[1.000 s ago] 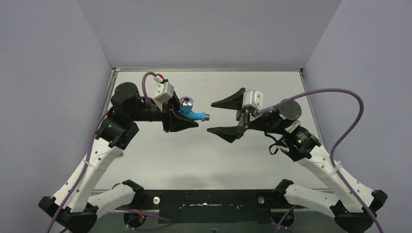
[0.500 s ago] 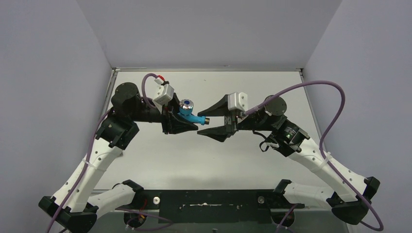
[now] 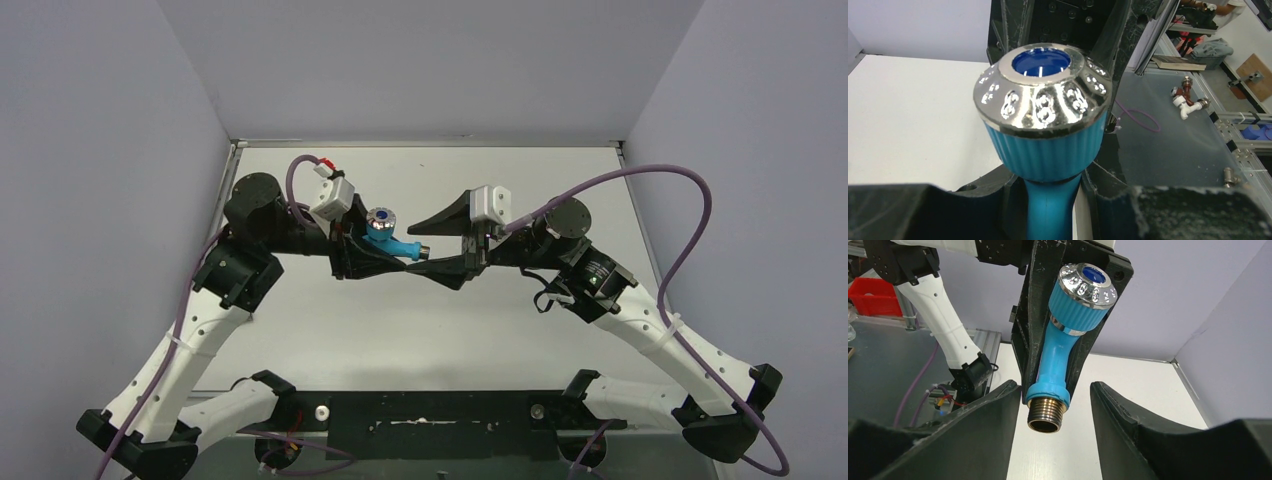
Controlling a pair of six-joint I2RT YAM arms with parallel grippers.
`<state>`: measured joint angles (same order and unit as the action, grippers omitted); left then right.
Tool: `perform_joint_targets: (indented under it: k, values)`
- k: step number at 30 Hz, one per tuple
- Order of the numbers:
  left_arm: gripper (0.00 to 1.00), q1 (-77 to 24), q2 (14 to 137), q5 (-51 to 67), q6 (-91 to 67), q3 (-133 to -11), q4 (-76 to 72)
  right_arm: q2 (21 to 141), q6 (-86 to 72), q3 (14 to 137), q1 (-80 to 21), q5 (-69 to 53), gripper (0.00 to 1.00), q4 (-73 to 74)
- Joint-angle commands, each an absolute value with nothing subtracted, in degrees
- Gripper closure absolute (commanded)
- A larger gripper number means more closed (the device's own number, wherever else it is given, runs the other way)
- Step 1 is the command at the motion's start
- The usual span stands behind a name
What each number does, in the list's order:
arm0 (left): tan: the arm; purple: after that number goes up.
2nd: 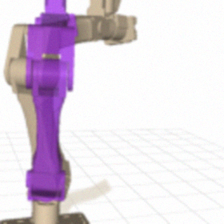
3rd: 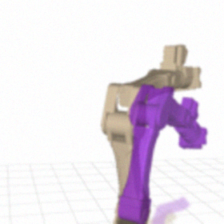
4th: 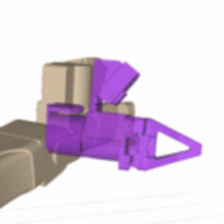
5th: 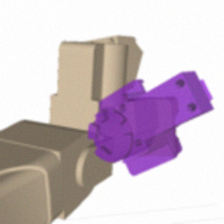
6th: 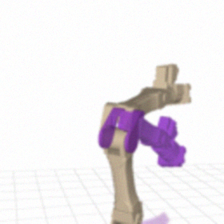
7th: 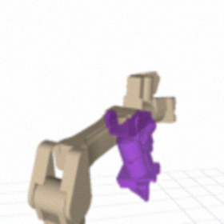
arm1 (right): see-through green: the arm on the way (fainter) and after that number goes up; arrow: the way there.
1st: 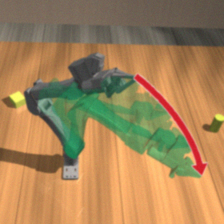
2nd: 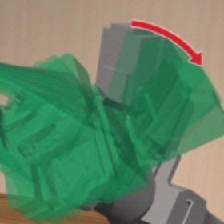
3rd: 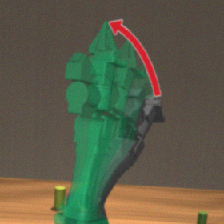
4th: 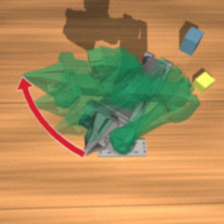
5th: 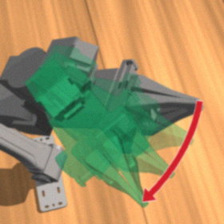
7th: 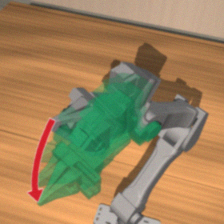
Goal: Install the water faucets
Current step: Pick up the adaptor at the center of the board.
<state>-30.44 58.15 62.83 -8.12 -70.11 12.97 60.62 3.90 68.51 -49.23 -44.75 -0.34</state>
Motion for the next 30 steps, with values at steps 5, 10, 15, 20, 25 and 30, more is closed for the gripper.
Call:
perform_joint_targets:
  k: [5, 10, 15, 20, 25, 30]
  values:
    - [1.0, -30.6, 56.8, 63.9, -7.5, -71.0, 9.3, 59.8, 2.7, 70.0, -49.7, -43.3, 0.62, -4.2]
    - [1.0, -30.5, 56.7, 63.3, -7.8, -70.8, 8.9, 60.5, 2.3, 70.9, -49.7, -43.0, 0.8, -2.9]
    - [0.86, -30.5, 55.8, 59.2, -8.3, -70.3, 9.4, 60.2, 1.4, 71.4, -49.7, -40.4, 0.97, -2.8]
    - [0.4, -30.5, 54.7, 55.5, -8.2, -69.8, 10.9, 59.2, 0.6, 71.8, -49.7, -36.5, 1.0, -3.6]
    - [0.26, -30.4, 53.2, 51.2, -6.6, -69.5, 14.7, 57.8, 0.0, 71.6, -49.7, -31.6, 1.0, -3.1]
    - [0.23, -30.3, 49.9, 37.0, -5.5, -68.7, 22.4, 55.0, 0.3, 69.2, -49.7, -19.6, 1.0, -0.3]
